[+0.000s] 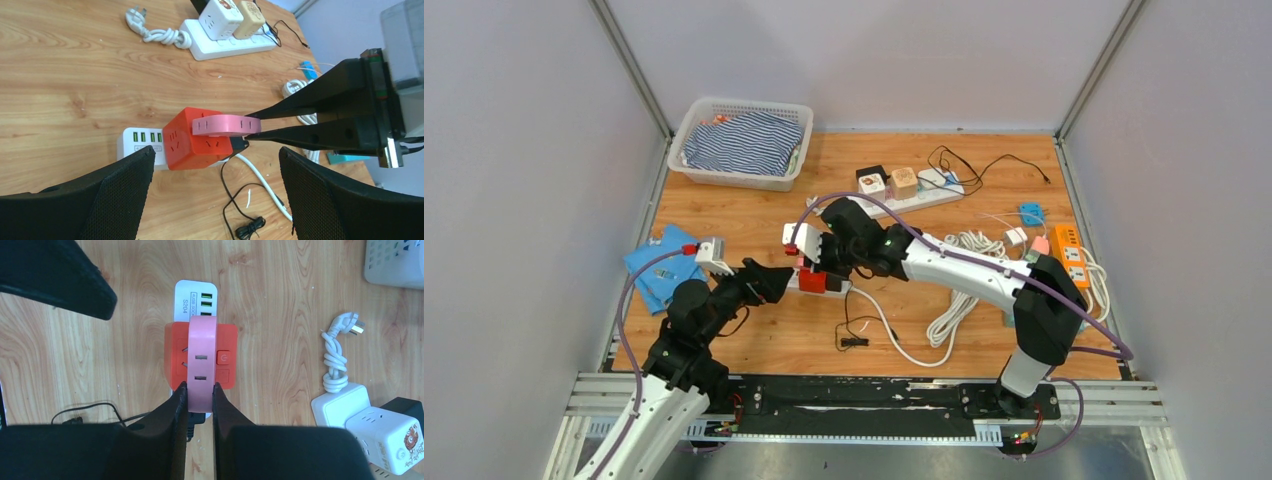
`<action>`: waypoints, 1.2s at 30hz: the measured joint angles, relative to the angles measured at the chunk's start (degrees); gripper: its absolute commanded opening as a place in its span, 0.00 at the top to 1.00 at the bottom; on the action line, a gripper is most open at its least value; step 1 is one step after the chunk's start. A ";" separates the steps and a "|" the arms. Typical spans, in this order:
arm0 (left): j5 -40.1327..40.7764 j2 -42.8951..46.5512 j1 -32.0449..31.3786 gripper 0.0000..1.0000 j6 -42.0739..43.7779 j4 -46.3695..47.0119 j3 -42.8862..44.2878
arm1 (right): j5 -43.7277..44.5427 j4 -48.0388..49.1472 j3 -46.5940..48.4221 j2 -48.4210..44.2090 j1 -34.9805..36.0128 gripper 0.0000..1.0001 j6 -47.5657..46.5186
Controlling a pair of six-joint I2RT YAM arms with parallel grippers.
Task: Pull the plug off the socket
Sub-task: Remove the plug from the socket.
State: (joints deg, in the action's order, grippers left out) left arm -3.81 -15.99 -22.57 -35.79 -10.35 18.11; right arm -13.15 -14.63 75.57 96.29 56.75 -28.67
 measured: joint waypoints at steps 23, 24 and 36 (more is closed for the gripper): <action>-9.31 -3.80 0.00 0.08 -0.81 9.03 -6.88 | -8.15 -5.77 -0.07 -1.33 -4.11 1.00 -8.63; -9.55 -3.93 0.00 0.11 -0.83 9.14 -7.10 | -8.33 -5.81 -0.07 -1.33 -4.17 1.00 -8.63; -10.40 -9.20 0.00 0.25 -2.23 14.93 -9.66 | -9.49 -6.08 -0.04 -1.33 -4.48 0.85 -8.59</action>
State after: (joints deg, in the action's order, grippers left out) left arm -14.22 -25.19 -22.57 -38.02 4.58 8.45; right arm -22.63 -20.71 75.53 94.96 52.27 -37.26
